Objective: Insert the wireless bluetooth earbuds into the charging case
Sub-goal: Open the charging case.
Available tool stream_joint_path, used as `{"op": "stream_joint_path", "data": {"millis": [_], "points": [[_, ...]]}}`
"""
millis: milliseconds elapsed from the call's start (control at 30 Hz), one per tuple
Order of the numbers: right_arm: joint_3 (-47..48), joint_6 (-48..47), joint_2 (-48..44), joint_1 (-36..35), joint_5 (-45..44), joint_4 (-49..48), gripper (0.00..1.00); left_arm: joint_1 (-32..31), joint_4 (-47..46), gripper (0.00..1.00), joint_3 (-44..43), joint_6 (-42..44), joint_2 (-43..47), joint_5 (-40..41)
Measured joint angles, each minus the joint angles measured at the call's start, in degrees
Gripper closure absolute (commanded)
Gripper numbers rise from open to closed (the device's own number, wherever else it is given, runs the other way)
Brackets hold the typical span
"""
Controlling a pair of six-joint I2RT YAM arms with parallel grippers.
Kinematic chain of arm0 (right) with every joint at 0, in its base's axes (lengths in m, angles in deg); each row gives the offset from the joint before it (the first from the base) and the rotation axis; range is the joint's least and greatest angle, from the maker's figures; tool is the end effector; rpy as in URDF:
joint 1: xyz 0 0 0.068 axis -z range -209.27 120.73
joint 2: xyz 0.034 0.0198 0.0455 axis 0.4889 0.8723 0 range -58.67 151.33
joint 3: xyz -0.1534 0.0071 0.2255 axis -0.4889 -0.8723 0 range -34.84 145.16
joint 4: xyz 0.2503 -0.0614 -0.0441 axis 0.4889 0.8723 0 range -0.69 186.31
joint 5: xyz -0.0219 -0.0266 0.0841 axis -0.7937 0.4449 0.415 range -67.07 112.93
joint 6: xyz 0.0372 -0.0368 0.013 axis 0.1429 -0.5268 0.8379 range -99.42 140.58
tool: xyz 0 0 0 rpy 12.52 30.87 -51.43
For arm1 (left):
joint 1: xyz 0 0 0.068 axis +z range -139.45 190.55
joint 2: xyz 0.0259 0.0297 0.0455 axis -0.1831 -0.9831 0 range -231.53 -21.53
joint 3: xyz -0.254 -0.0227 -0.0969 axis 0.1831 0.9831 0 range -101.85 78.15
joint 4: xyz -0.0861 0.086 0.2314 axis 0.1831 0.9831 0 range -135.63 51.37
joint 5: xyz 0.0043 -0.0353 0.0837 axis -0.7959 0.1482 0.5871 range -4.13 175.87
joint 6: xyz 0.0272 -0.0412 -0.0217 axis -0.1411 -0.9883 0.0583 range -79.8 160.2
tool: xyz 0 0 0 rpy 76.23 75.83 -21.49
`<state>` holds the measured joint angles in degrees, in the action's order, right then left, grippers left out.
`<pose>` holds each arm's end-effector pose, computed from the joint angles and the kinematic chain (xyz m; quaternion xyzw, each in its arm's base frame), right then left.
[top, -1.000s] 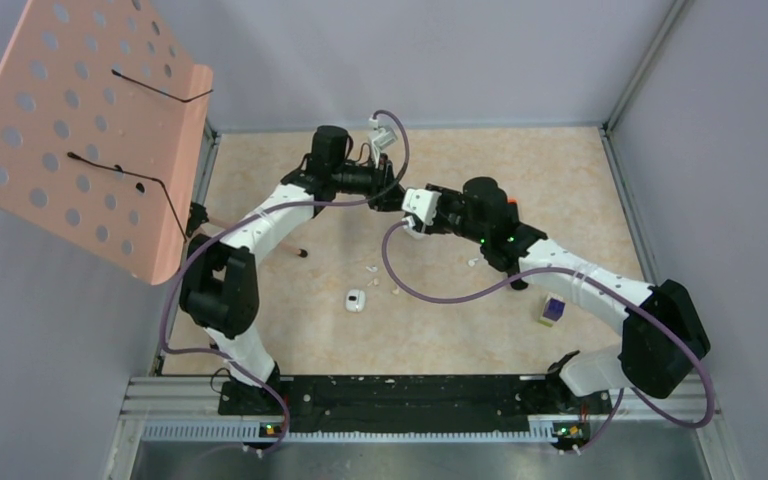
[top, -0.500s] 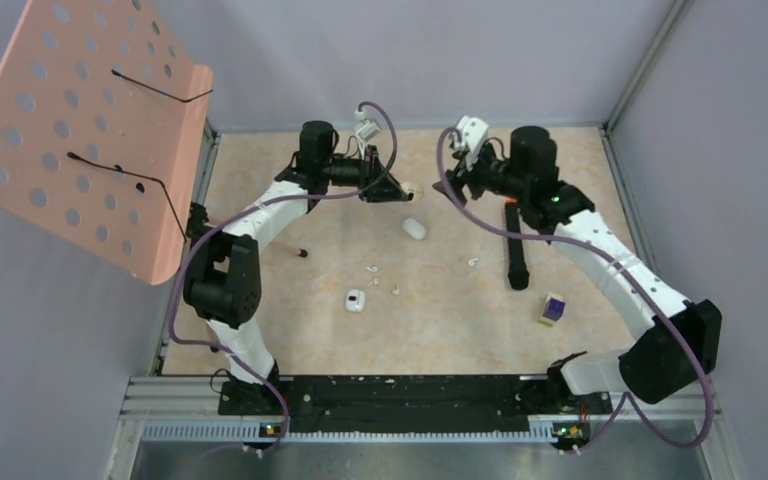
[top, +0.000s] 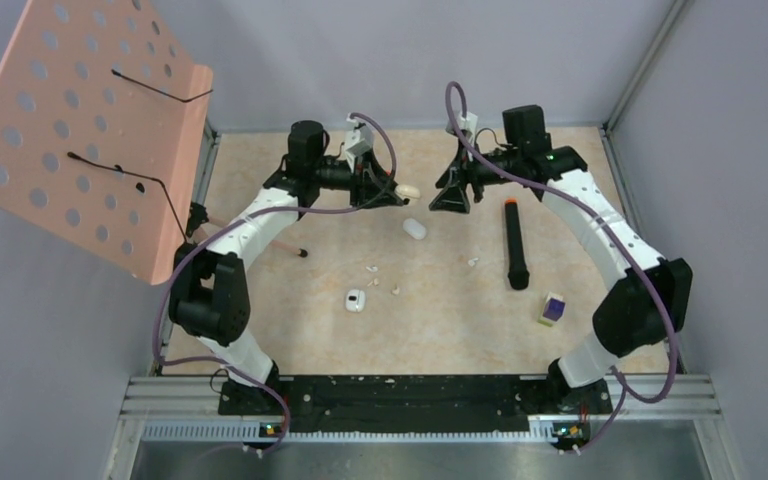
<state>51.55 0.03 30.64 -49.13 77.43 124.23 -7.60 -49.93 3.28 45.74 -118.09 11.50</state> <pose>0.3093 0.1425 0.3668 -0.4647 0.6799 0.4088 0.3933 0.3502 -0.1509 0.3160 0.4820 0.5549 -0.5359 0.4154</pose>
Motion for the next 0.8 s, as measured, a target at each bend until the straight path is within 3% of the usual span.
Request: {"op": "stream_joint_path", "data": {"millis": [267, 600, 700, 800], "points": [[4.9, -2.4, 4.1, -2.8, 1.6, 2.9, 0.36, -0.2, 0.0, 0.97, 0.0, 5.8, 0.8, -1.3], [8.7, -3.7, 7.7, -5.5, 2.5, 2.8, 0.44, -0.3, -1.3, 0.98, 0.1, 6.8, 0.8, -1.3], [8.7, -3.9, 8.7, -5.5, 1.9, 2.9, 0.54, -0.4, -2.4, 0.98, 0.4, 6.8, 0.8, -1.3], [8.7, -4.3, 9.0, -5.5, 1.2, 2.9, 0.73, -0.4, -3.1, 0.95, 0.5, 6.6, 0.8, -1.3]]}}
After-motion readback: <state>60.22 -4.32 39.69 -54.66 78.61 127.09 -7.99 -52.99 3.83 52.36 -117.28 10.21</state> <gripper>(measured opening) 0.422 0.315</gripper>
